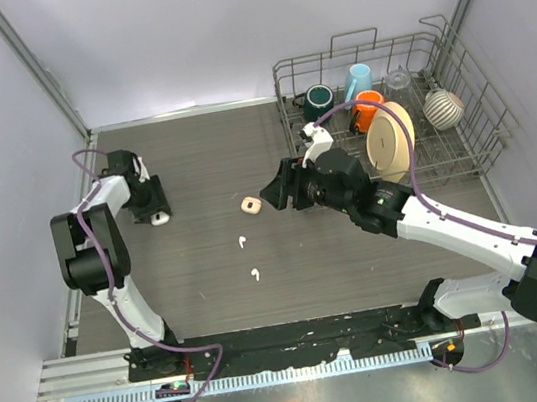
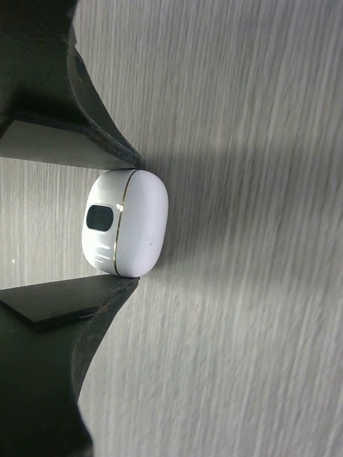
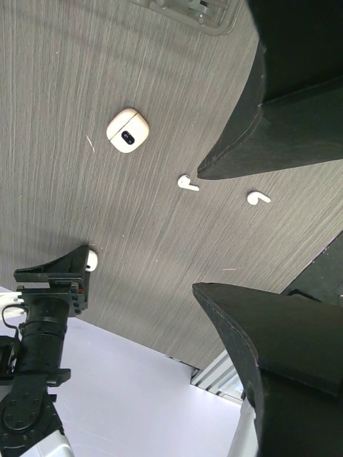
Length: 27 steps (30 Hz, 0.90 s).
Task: Insert the wireless bluetooth earbuds into the charging case
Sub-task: Move the charging case to the center of the board.
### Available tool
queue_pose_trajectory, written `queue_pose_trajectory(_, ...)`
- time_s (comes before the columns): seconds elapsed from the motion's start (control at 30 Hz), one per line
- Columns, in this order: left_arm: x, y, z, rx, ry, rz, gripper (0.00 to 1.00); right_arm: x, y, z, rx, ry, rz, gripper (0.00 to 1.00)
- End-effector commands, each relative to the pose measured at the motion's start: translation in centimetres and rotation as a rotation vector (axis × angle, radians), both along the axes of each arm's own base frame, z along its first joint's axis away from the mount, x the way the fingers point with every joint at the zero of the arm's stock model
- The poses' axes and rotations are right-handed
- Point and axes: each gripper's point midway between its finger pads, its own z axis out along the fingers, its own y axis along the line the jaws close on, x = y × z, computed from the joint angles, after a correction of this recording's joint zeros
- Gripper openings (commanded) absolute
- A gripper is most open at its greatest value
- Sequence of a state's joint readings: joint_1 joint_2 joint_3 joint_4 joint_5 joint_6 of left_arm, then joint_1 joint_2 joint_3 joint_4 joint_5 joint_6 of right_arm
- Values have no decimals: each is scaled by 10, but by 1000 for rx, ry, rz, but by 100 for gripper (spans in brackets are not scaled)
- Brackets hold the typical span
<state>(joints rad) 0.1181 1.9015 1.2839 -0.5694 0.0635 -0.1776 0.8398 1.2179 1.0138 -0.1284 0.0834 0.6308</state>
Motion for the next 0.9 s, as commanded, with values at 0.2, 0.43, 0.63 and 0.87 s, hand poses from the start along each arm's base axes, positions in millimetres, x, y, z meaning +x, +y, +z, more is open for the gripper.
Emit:
queue_pose_trajectory(0.2,-47,-118,12,-155,16,-255,51,4,-8,6,11,-31,-22,65)
queue_pose_trajectory(0.43,-103,-145,5,-103,76,-349,53,3,-18,-6,-37,-32,-41,65)
queue_pose_trajectory(0.63,-125,-145,-3,-102,104,-359,55,3,-23,-22,-115,-62,-20,68)
queue_pose_trajectory(0.87,-111,-152,19,-122,43,-378,60,-4,-8,-32,-170,-103,123,70)
